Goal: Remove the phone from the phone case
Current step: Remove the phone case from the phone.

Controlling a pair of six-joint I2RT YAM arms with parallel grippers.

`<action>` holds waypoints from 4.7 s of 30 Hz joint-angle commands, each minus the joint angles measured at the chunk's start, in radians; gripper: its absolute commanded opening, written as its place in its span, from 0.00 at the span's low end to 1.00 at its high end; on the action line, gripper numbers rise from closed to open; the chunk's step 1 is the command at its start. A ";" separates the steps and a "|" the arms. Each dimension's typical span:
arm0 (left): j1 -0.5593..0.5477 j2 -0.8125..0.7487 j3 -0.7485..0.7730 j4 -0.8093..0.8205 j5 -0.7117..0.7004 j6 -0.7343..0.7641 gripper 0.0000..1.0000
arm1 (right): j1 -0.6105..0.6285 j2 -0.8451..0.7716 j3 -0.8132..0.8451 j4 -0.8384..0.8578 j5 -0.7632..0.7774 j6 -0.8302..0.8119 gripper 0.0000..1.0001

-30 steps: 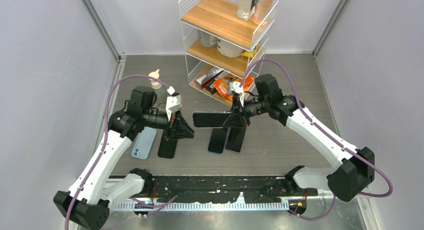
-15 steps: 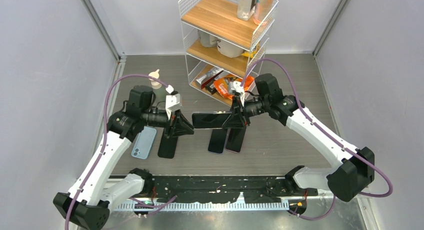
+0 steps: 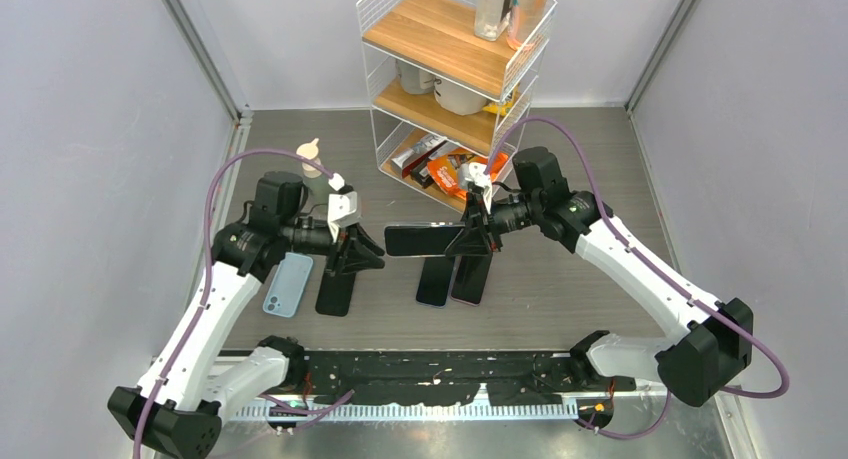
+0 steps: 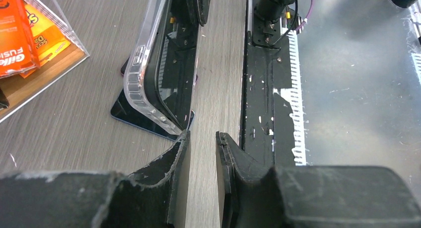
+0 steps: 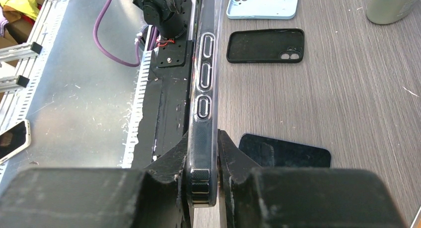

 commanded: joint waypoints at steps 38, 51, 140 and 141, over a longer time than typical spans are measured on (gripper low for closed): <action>0.016 0.038 0.109 0.032 0.021 0.010 0.29 | -0.003 -0.050 0.017 0.030 -0.054 -0.034 0.06; 0.016 0.051 0.108 0.026 0.052 -0.007 0.29 | -0.003 -0.049 0.017 0.033 -0.048 -0.031 0.06; -0.060 0.147 0.055 0.372 0.008 -0.237 0.34 | 0.037 -0.077 0.009 0.052 -0.027 -0.029 0.06; -0.069 0.147 0.046 0.399 0.005 -0.255 0.34 | 0.039 -0.078 0.009 0.055 -0.031 -0.026 0.06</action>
